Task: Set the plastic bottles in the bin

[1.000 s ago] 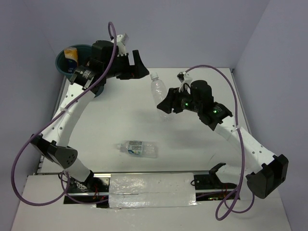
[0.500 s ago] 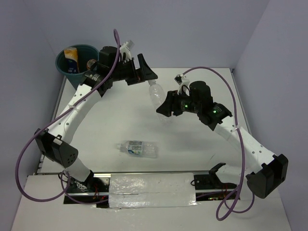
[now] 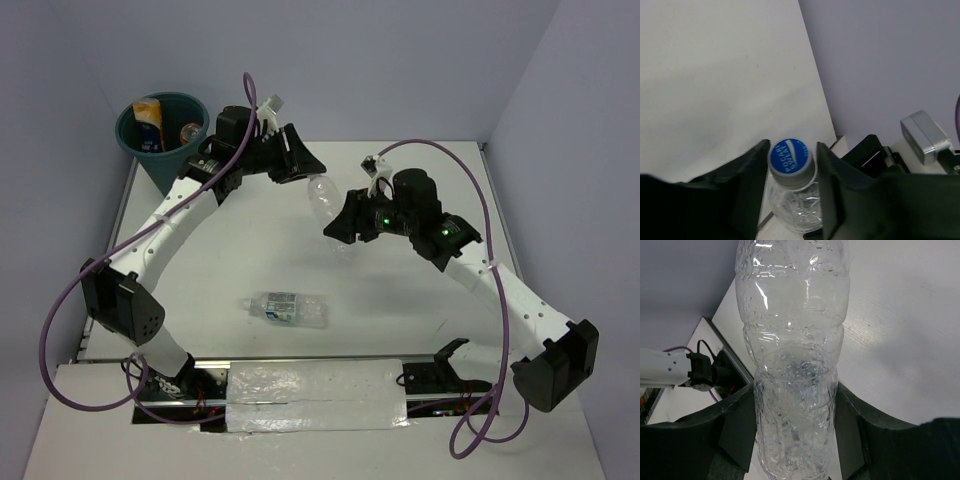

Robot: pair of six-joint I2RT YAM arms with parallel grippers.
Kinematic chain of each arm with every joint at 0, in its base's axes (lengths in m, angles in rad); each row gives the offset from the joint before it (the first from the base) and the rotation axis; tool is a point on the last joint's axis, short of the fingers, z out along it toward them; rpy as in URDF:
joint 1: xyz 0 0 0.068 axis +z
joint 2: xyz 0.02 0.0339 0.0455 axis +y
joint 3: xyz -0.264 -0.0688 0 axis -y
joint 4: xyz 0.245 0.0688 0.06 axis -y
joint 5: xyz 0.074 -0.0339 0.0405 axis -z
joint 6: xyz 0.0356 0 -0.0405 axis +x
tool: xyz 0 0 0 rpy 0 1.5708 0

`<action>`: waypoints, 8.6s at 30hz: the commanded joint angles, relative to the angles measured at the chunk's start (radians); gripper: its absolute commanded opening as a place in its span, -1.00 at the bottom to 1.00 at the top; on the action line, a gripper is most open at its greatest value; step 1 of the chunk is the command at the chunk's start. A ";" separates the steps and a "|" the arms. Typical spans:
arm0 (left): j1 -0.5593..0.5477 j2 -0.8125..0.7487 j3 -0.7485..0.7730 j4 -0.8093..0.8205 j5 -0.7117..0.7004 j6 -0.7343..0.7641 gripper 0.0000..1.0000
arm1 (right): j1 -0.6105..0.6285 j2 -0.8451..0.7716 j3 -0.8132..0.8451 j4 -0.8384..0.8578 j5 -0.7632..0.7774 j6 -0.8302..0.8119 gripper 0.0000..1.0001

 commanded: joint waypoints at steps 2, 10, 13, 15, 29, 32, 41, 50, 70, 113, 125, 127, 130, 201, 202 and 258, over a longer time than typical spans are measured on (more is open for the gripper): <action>-0.006 -0.008 0.003 0.045 0.010 0.011 -0.16 | 0.011 -0.005 0.006 0.040 -0.017 -0.001 0.21; 0.011 0.008 0.194 -0.211 -0.177 0.241 -1.00 | 0.011 -0.037 0.072 -0.036 0.047 0.016 0.99; 0.041 0.028 0.342 -0.370 -0.375 0.376 -1.00 | 0.011 -0.086 0.164 -0.091 0.009 -0.030 1.00; 0.075 0.033 0.423 -0.420 -0.519 0.451 -1.00 | 0.011 -0.121 0.225 -0.119 0.038 -0.046 1.00; 0.288 0.007 0.566 0.024 -1.089 0.878 -1.00 | 0.012 -0.313 0.213 -0.130 0.285 -0.069 1.00; 0.337 0.053 0.609 0.074 -1.110 0.893 -1.00 | 0.011 -0.302 0.201 -0.122 0.287 -0.064 1.00; 0.442 0.201 0.584 0.146 -1.063 0.791 -1.00 | 0.009 -0.266 0.205 -0.122 0.274 -0.067 1.00; 0.473 0.222 0.437 0.155 -1.017 0.734 -1.00 | 0.008 -0.262 0.172 -0.108 0.288 -0.052 1.00; 0.473 0.173 0.381 0.033 -0.960 0.670 0.99 | 0.008 -0.240 0.170 -0.120 0.268 -0.027 1.00; 0.325 -0.272 0.132 -0.447 -0.624 0.476 0.99 | 0.584 0.666 0.239 -0.355 0.595 -0.448 1.00; 0.325 -0.280 0.130 -0.458 -0.600 0.441 0.99 | 0.580 0.676 0.179 -0.283 0.589 -0.398 0.66; 0.325 -0.260 0.153 -0.483 -0.580 0.432 0.99 | 0.580 0.653 0.164 -0.266 0.609 -0.363 0.45; 0.325 -0.237 0.165 -0.500 -0.560 0.409 0.99 | 0.577 0.597 0.153 -0.256 0.630 -0.346 0.23; 0.319 -0.301 -0.625 0.051 0.143 -0.107 0.31 | 0.500 0.426 0.252 -0.190 0.581 -0.234 0.13; 0.321 -0.301 -0.625 0.050 0.143 -0.107 0.25 | 0.502 0.426 0.253 -0.190 0.581 -0.231 0.13; 0.583 0.143 0.552 -0.062 -0.860 0.596 -1.00 | 0.281 0.152 0.454 -0.512 0.739 -0.227 1.00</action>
